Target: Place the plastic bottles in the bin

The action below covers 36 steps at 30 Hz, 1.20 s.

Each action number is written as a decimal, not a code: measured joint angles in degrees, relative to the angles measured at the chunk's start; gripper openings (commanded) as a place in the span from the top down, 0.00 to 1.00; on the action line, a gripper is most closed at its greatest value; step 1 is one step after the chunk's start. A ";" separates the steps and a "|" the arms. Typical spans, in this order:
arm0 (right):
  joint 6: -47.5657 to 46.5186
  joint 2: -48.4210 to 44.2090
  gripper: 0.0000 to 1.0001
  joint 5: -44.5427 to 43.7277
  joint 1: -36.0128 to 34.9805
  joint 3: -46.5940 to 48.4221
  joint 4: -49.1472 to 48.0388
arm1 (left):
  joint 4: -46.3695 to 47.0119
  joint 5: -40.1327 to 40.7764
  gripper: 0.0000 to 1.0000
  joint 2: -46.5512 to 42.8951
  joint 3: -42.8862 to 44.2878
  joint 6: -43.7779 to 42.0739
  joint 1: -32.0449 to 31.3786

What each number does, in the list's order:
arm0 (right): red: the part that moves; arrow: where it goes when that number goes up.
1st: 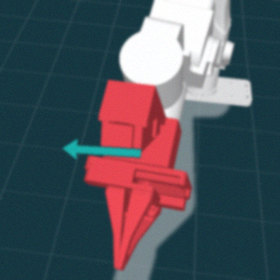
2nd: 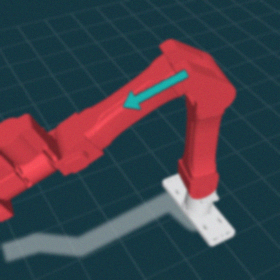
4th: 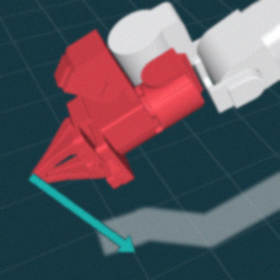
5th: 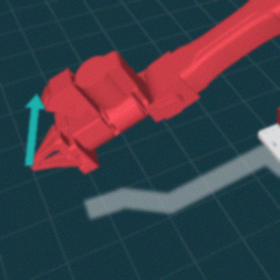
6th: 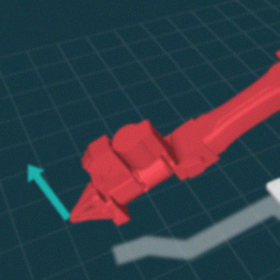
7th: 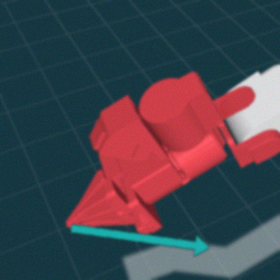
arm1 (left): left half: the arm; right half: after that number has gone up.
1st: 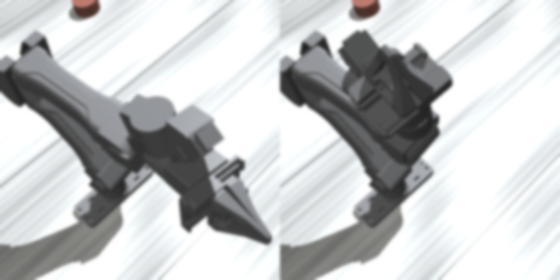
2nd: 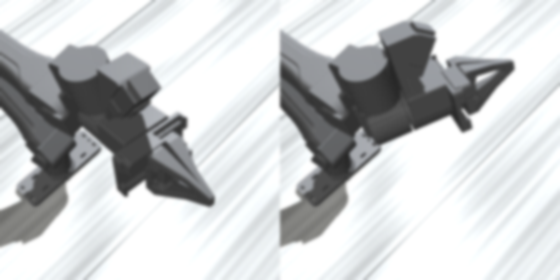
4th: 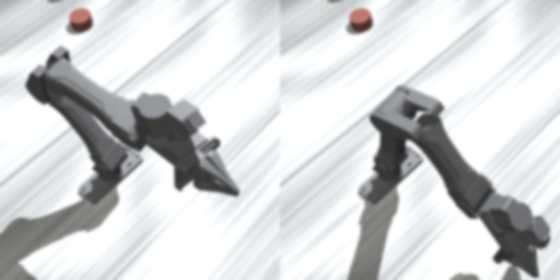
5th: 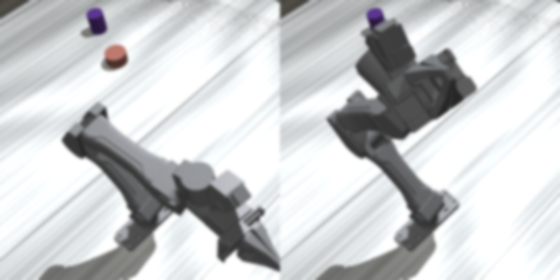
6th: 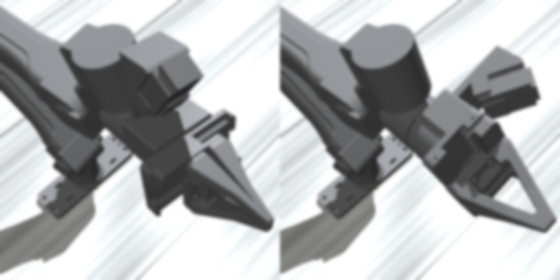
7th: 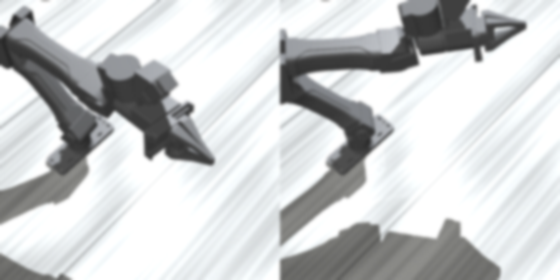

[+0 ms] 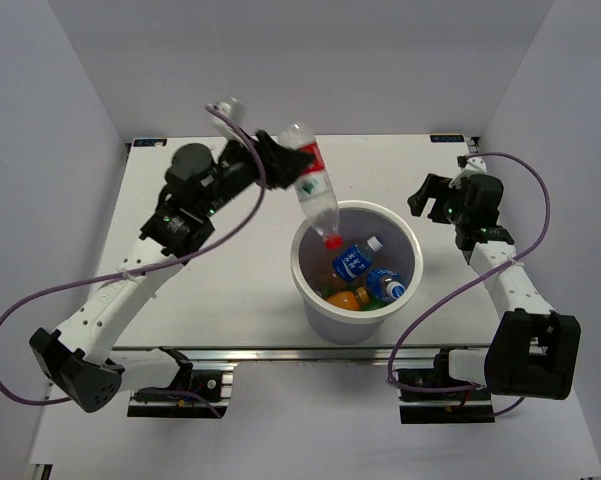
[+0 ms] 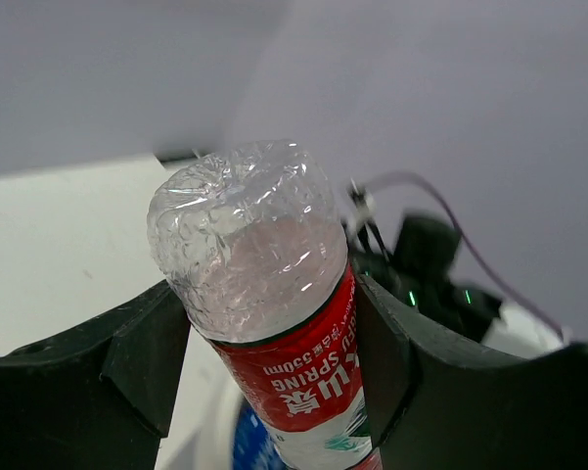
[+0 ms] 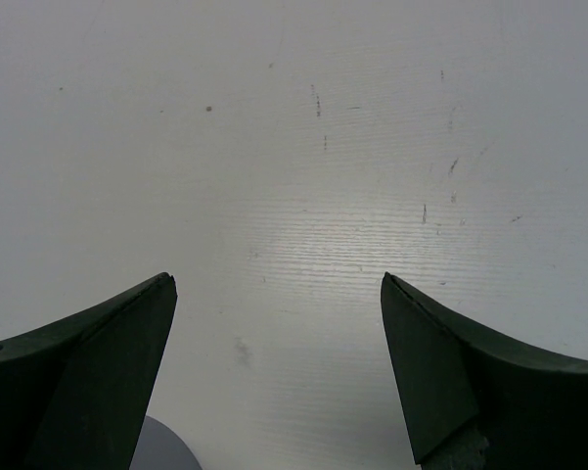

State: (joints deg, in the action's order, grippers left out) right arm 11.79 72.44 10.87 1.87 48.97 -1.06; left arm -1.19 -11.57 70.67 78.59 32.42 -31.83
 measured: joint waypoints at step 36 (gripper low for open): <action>11.21 7.10 0.11 27.17 6.45 -0.02 -13.31 | -8.17 2.56 0.02 7.21 -6.01 -12.96 -15.23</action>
State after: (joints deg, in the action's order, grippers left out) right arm 23.00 79.55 38.04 8.32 48.95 -14.37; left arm -9.37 -9.02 77.89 72.58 19.46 -47.07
